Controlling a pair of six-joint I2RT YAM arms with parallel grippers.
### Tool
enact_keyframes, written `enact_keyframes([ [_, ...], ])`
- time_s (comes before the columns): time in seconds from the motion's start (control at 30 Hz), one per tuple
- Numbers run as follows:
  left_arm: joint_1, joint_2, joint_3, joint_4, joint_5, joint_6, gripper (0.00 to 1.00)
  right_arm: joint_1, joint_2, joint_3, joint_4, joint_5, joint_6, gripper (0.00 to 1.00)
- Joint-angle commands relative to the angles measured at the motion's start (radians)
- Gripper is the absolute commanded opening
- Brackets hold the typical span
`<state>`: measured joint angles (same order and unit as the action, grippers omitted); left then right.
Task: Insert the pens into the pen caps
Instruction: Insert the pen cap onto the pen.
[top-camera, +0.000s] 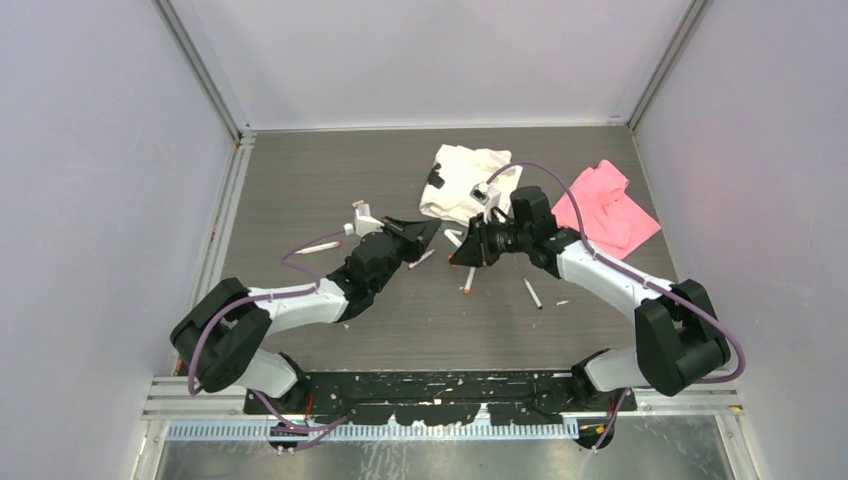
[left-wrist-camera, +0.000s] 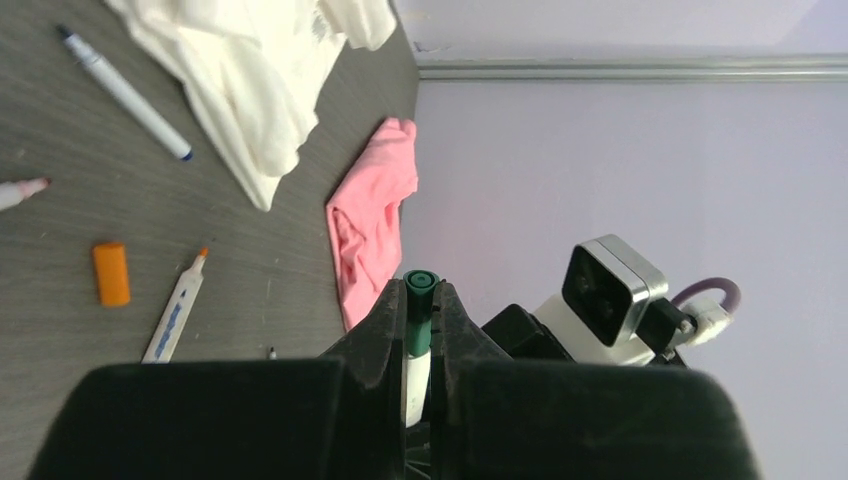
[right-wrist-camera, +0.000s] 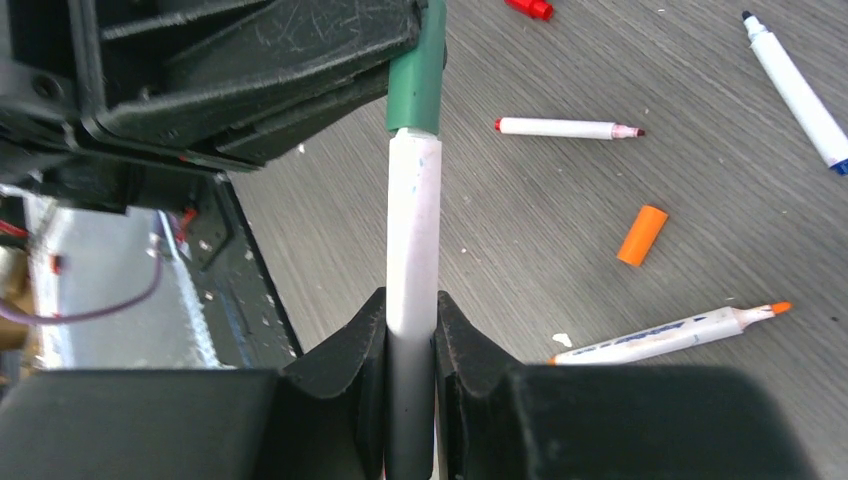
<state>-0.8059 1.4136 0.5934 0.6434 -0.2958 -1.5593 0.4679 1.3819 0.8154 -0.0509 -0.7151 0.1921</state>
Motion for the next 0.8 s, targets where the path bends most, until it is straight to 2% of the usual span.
enact_keyframes([
  [0.0,-0.022,0.07,0.007,0.306,0.086,0.118,0.01,-0.019,-0.011,-0.005,0.207,-0.07,0.157,0.01],
  [0.17,-0.022,0.187,-0.004,0.657,0.187,0.214,0.01,-0.076,-0.033,-0.053,0.363,-0.116,0.298,0.01],
  [0.3,-0.022,0.256,0.036,0.769,0.305,0.22,0.01,-0.098,-0.044,-0.069,0.415,-0.146,0.305,0.01],
  [0.53,-0.022,0.209,0.028,0.771,0.373,0.323,0.01,-0.143,-0.064,-0.084,0.462,-0.206,0.289,0.01],
  [0.77,-0.022,0.088,0.053,0.539,0.488,0.513,0.01,-0.157,-0.097,-0.084,0.474,-0.287,0.215,0.01],
])
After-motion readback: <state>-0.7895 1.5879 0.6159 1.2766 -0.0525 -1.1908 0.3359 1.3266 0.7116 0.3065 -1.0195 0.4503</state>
